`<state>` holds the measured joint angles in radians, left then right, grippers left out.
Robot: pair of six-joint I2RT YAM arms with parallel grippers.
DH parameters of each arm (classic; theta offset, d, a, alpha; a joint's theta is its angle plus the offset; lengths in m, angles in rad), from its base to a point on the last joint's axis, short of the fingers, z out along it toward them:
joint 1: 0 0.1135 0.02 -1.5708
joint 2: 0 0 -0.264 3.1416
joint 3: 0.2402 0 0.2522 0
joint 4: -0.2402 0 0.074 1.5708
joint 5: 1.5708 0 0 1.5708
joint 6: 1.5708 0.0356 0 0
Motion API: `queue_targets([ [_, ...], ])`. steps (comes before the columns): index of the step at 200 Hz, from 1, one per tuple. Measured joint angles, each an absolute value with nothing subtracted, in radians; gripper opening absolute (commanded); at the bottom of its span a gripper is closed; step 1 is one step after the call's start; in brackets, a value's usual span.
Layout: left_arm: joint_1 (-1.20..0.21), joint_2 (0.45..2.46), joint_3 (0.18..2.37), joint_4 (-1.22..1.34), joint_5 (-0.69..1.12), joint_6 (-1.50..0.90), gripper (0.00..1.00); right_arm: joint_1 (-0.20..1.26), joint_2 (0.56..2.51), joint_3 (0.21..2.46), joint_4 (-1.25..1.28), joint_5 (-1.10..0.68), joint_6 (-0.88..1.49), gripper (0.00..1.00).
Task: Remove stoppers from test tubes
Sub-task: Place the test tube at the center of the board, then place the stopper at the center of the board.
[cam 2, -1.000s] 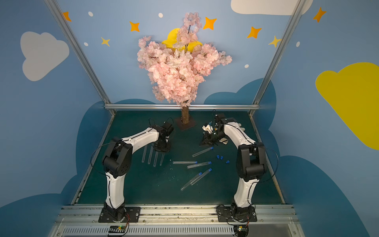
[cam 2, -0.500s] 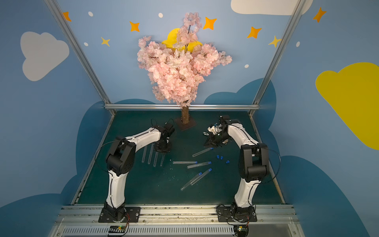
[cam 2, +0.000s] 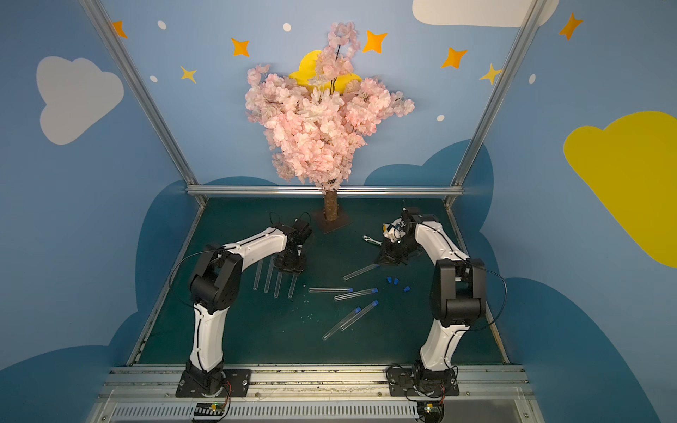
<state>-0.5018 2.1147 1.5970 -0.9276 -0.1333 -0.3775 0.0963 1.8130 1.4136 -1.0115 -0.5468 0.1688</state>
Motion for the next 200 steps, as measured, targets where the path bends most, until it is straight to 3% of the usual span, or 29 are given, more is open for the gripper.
queue_targets([
  [120,-0.597,2.024,1.671,-0.890,-0.067,-0.249,0.72,-0.138,1.802,1.198,-1.084,-0.363,0.191,0.05],
  [200,-0.711,1.951,1.671,-0.796,0.105,-0.079,0.75,-0.215,1.833,1.113,-1.014,-0.372,0.219,0.06],
])
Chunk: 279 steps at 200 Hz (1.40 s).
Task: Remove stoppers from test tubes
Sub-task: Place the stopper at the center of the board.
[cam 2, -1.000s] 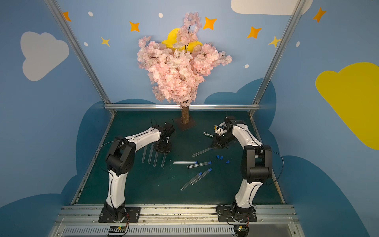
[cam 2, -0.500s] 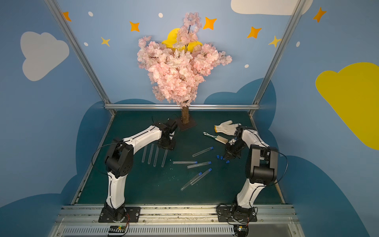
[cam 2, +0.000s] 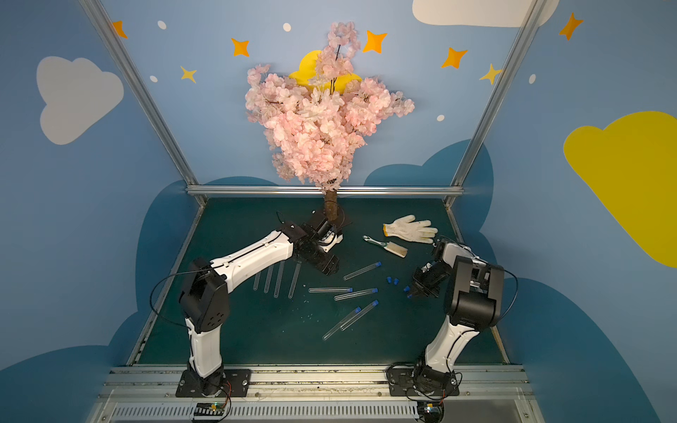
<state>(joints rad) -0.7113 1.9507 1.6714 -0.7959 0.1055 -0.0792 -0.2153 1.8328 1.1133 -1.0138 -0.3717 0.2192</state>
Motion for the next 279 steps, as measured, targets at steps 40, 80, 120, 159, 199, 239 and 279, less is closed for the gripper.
queue_targets([
  [40,-0.735,1.951,1.660,-0.791,0.136,-0.022,0.75,-0.227,1.882,1.119,-0.991,-0.389,0.225,0.07],
  [80,-0.742,1.951,1.618,-0.783,0.132,0.040,0.76,-0.233,1.894,1.125,-0.995,-0.405,0.228,0.12],
  [120,-0.742,1.974,1.600,-0.788,0.103,0.124,0.74,-0.234,1.899,1.129,-1.000,-0.409,0.228,0.20],
  [159,-0.742,2.044,1.610,-0.796,0.064,0.162,0.70,-0.234,1.899,1.132,-1.000,-0.413,0.225,0.30],
  [199,-0.745,2.083,1.610,-0.799,0.045,0.179,0.68,-0.231,1.899,1.142,-1.008,-0.413,0.220,0.36],
  [239,-0.754,2.083,1.600,-0.773,0.049,0.198,0.63,-0.232,1.889,1.159,-1.026,-0.376,0.201,0.41],
  [279,-0.772,2.090,1.592,-0.748,0.056,0.218,0.58,-0.232,1.819,1.187,-1.055,-0.347,0.179,0.48],
])
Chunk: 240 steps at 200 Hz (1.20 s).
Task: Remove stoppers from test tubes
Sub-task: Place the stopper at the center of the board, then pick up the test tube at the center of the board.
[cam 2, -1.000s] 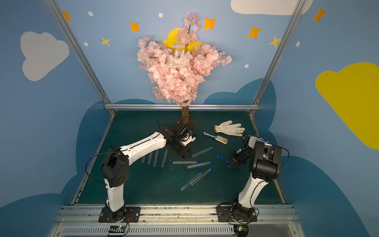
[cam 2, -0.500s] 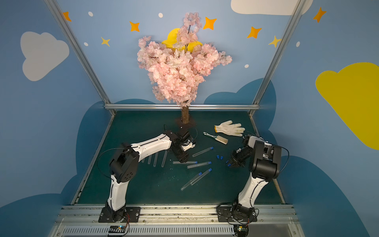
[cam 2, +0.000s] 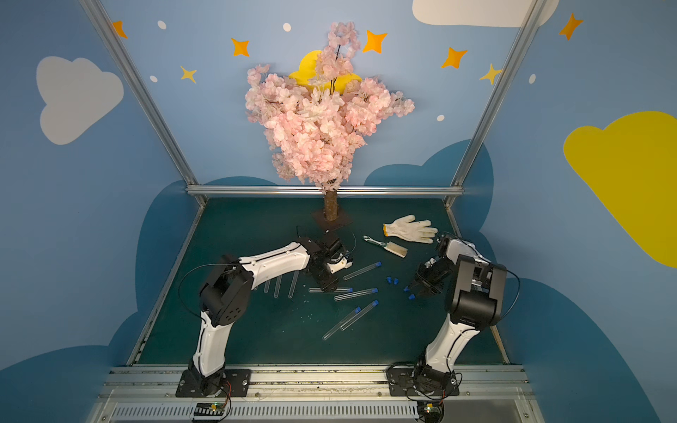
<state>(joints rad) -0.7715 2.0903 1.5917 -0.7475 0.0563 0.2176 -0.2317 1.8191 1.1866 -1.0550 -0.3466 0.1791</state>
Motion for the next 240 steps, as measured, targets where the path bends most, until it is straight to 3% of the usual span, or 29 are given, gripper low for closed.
queue_targets([
  [28,-0.782,2.106,1.586,-0.739,0.056,0.221,0.57,-0.226,1.766,1.195,-1.079,-0.347,0.174,0.55],
  [74,-0.793,2.122,1.576,-0.739,0.051,0.233,0.53,-0.214,1.723,1.214,-1.109,-0.358,0.176,0.55],
  [195,-0.799,2.124,1.555,-0.705,-0.008,0.236,0.18,-0.208,1.667,1.246,-1.119,-0.421,0.204,0.50],
  [240,-0.802,2.098,1.510,-0.675,0.006,0.233,0.14,-0.208,1.667,1.266,-1.117,-0.439,0.213,0.50],
])
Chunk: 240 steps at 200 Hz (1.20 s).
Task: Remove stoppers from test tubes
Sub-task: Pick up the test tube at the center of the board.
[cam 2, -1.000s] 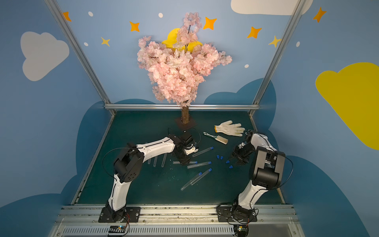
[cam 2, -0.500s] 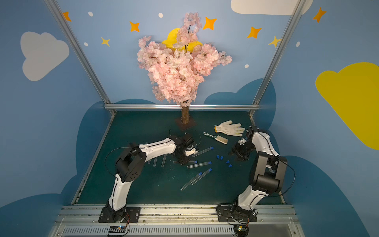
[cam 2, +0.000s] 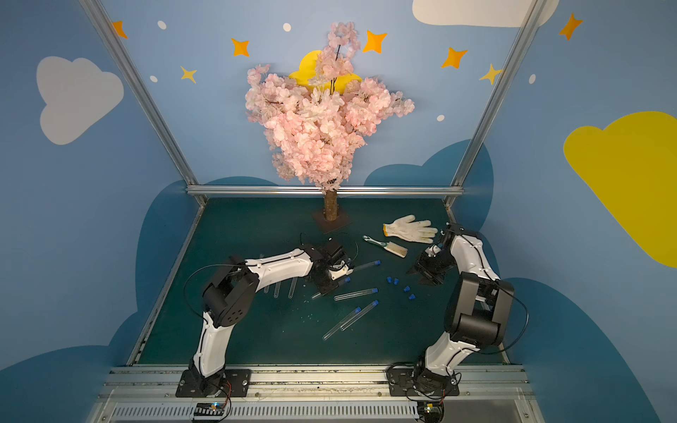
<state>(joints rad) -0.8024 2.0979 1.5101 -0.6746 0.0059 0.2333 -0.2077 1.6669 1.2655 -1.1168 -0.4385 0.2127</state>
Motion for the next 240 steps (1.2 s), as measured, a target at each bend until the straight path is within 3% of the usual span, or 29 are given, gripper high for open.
queue_targets([
  [67,-0.804,2.040,1.422,-0.663,0.048,0.182,0.11,-0.208,1.667,1.294,-1.108,-0.453,0.224,0.50],
  [118,-0.785,2.018,1.388,-0.650,0.103,0.113,0.22,-0.194,1.667,1.294,-1.102,-0.474,0.221,0.54],
  [240,-0.801,2.129,1.573,-0.838,0.056,0.107,0.24,-0.153,1.667,1.294,-1.087,-0.497,0.226,0.54],
])
